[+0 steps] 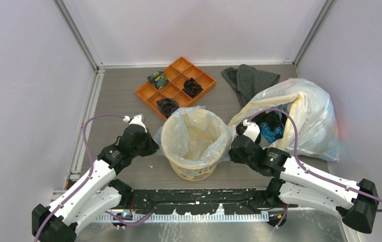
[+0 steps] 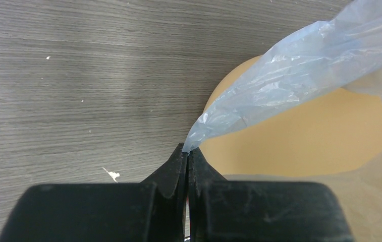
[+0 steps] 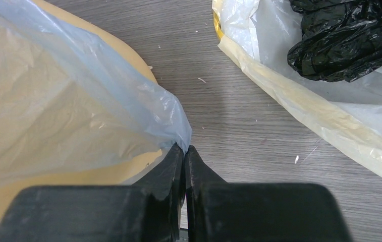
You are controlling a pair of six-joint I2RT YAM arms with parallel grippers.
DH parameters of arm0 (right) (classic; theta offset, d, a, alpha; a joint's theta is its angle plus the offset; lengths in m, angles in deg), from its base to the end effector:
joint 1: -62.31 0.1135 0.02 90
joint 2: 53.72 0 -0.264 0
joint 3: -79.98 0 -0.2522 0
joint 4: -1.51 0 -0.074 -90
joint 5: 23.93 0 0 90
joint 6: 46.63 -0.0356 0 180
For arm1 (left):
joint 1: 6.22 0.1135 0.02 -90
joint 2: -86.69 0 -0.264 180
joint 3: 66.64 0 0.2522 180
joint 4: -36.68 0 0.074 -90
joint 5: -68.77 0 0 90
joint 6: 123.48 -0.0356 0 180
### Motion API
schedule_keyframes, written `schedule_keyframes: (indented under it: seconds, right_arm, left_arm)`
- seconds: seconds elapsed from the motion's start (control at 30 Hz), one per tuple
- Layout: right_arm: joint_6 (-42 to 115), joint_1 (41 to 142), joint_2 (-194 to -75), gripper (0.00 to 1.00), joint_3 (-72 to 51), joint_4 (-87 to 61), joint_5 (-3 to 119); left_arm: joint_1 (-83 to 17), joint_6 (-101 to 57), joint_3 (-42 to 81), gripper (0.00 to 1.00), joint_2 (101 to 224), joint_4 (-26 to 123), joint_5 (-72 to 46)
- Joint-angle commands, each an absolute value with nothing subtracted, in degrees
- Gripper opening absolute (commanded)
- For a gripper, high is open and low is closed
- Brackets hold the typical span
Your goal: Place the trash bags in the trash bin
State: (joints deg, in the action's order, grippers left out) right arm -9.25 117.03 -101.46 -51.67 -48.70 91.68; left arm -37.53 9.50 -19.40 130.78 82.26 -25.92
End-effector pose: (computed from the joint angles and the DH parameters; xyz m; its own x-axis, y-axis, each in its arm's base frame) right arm 0.1069 0.1245 0.2308 -0.7234 0.2182 -0.6550 0.0008 0.9490 0.3152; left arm 0.1408 -0.0822 0.2372 -0.7397 -0.3454 -0.5776 -0.0518 0.8849 -0.4628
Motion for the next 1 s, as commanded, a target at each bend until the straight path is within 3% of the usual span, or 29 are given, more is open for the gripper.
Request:
schedule_keyframes:
  seconds: [0.0,0.97]
  right_arm:
    - [-9.2,116.7,-100.9,0.08,-51.6,-47.2,92.8]
    - [-10.7,116.4,-101.9,0.1,-55.0,-44.9,90.4]
  left_arm:
    - [-37.2,8.1,-19.0,0.01,130.8,80.0,-26.8]
    - [-37.0,6.4,-16.4,0.0,131.5,81.7,-26.4]
